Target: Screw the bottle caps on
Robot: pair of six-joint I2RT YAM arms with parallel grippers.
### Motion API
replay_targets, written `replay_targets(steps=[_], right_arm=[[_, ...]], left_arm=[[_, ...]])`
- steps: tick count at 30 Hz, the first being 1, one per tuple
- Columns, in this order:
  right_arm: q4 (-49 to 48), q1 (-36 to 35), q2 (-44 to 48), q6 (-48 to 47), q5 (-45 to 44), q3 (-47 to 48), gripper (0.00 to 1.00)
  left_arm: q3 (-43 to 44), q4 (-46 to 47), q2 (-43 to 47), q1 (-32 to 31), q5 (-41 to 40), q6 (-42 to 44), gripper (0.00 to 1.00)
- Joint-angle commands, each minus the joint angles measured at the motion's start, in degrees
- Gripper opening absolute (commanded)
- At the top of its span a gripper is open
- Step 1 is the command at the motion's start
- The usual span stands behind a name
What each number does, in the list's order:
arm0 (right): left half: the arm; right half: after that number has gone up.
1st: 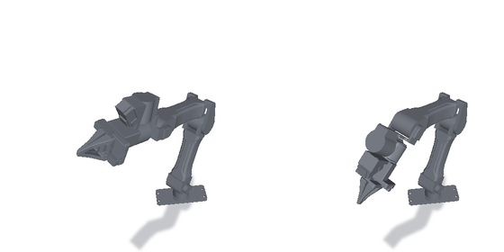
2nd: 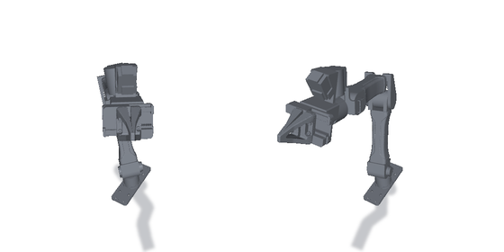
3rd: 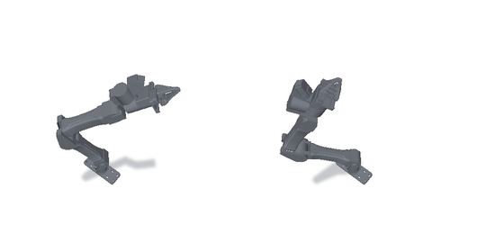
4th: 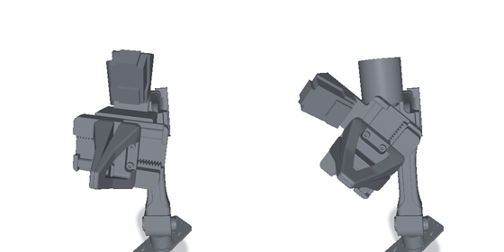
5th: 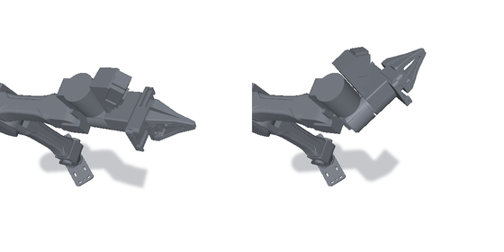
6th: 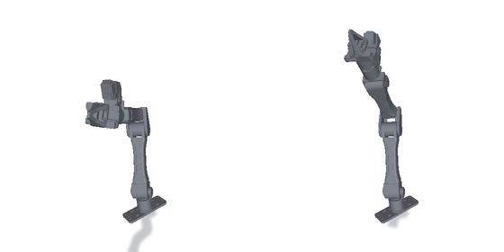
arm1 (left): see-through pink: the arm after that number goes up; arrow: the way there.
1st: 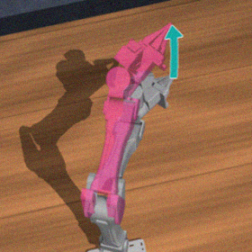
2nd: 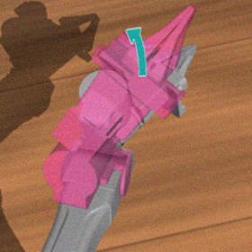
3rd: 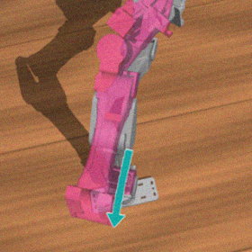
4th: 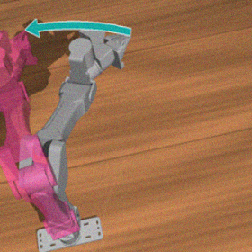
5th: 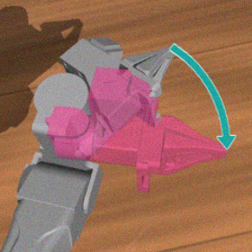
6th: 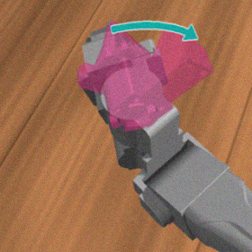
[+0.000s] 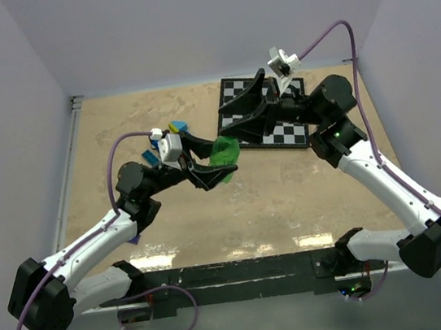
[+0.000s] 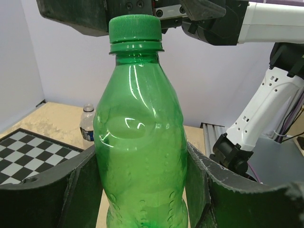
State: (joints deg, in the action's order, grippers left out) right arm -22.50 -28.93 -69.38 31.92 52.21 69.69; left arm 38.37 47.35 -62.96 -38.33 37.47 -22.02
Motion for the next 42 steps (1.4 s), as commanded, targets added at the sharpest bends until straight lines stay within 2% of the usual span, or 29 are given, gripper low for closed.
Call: replay_targets(steps=[1,8,12,14,15,16,17,18,19,22,24,27,30,34,42], right_arm=[[-2.8,-0.7,-0.6,0.5,1.2,-0.2,0.69],[-1.4,-1.7,-1.6,-0.8,1.3,0.9,0.64],[-1.3,-2.2,-1.8,-1.1,1.1,1.1,0.58],[-1.1,-2.3,-1.8,-1.2,1.1,1.1,0.52],[-1.0,-2.4,-1.7,-1.3,1.0,1.1,0.46],[-0.9,-2.4,-1.7,-1.4,1.1,1.1,0.32],[-0.5,-2.4,-1.6,-1.6,1.0,1.3,0.25],[-0.1,-2.4,-1.6,-1.9,0.7,1.4,0.09],[0.6,-2.6,-1.4,-2.6,0.3,1.6,0.00],[4.2,-3.1,-1.1,-5.5,-1.6,2.4,0.00],[8.0,-3.7,-1.0,-8.2,-3.8,3.1,0.00],[16.0,-5.8,-1.0,-14.1,-11.0,5.3,0.00],[21.7,-8.2,-0.6,-18.2,-21.0,6.2,0.00],[28.2,-11.4,-0.5,-21.0,-35.0,7.2,0.00],[37.6,-16.9,-1.9,-19.4,-65.9,7.9,0.00]], left_arm=[[2.8,4.2,-0.3,0.1,1.6,-0.6,0.00],[2.9,4.2,0.0,0.1,1.5,-0.6,0.00],[3.0,4.2,0.2,0.2,1.6,-0.6,0.00],[3.0,4.2,0.3,0.2,1.6,-0.6,0.00],[3.0,4.2,0.3,0.2,1.6,-0.5,0.00],[3.0,4.2,0.3,0.2,1.6,-0.5,0.00],[3.1,4.2,0.4,0.1,1.6,-0.5,0.00],[3.0,4.0,0.6,0.2,1.5,-0.4,0.00],[3.1,3.7,0.7,0.1,1.2,-0.1,0.00],[3.8,0.6,1.9,-0.7,-1.3,2.7,0.00],[5.1,-5.1,3.1,-2.6,-5.0,7.6,0.00],[8.7,-14.7,4.8,-7.6,-15.0,16.5,0.00],[10.8,-19.1,5.7,-12.4,-25.2,21.8,0.00],[12.3,-20.5,5.8,-16.9,-36.0,28.0,0.00],[14.5,-16.3,3.3,-26.7,-58.3,39.8,0.00]])
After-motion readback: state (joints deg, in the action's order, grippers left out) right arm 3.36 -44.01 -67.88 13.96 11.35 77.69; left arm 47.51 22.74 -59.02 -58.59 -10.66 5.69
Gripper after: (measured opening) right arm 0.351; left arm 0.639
